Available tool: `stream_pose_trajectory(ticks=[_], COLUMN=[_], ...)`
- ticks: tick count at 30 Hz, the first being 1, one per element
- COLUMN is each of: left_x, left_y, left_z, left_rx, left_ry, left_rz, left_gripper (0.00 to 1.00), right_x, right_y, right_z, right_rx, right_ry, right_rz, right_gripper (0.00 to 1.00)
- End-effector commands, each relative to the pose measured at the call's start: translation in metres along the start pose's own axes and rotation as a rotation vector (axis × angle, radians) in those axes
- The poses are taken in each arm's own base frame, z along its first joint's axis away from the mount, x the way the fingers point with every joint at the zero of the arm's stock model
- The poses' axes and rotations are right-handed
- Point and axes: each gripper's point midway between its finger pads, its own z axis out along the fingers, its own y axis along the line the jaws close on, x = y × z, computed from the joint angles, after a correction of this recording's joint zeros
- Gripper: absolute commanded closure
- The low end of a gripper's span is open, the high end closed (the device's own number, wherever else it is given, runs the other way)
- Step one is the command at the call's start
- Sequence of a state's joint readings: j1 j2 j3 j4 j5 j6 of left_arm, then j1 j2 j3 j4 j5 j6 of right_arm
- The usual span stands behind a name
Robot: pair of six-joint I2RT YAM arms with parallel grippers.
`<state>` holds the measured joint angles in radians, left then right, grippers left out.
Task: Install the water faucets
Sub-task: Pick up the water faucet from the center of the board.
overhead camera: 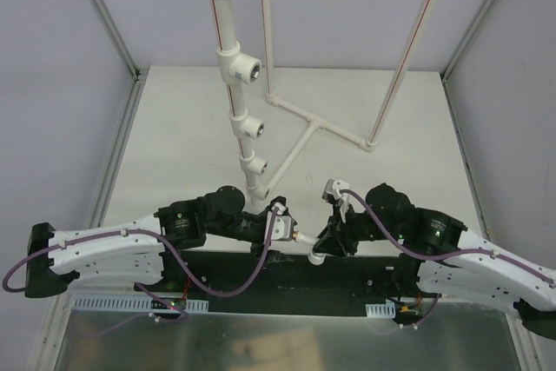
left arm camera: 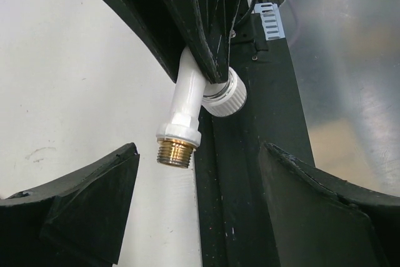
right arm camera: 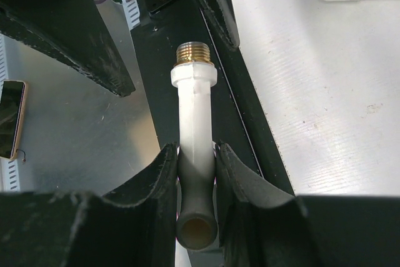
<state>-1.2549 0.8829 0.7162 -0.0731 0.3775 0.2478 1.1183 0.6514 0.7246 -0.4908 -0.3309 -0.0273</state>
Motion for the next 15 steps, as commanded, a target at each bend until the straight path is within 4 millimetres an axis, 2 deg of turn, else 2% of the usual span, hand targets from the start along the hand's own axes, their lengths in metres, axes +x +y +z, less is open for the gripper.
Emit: stream_pose_trajectory(ticks=[1, 11, 13, 15], left_x=[-0.022, -0.025, -0.024, -0.024], left_y=[0.002, 0.001, 0.002, 0.002], left_z=[0.001, 0.011, 0.013, 0.015], left_rx=[0.015, 0.046, 0.049, 0.054], left_ry=[-0.041, -0.024, -0.016, -0.014], left_rz=[0.010, -0.025, -0.029, -0.030], left_gripper=[0.21, 0.41, 0.46, 0.57], right_x=[-0.029, -0.028, -0.027, -0.027], right_y=[0.015, 0.015, 0.014, 0.014], right_z=[-0.005, -0.005, -0.005, -0.006], right_rx=[-0.055, -0.054, -0.051, -0.050], right_ry=[-0.089, -0.095, -0.095, -0.099], right_rz=[-0.046, -0.046, -0.043, -0.044], right_gripper=[1.00, 1.00, 1.00, 1.00])
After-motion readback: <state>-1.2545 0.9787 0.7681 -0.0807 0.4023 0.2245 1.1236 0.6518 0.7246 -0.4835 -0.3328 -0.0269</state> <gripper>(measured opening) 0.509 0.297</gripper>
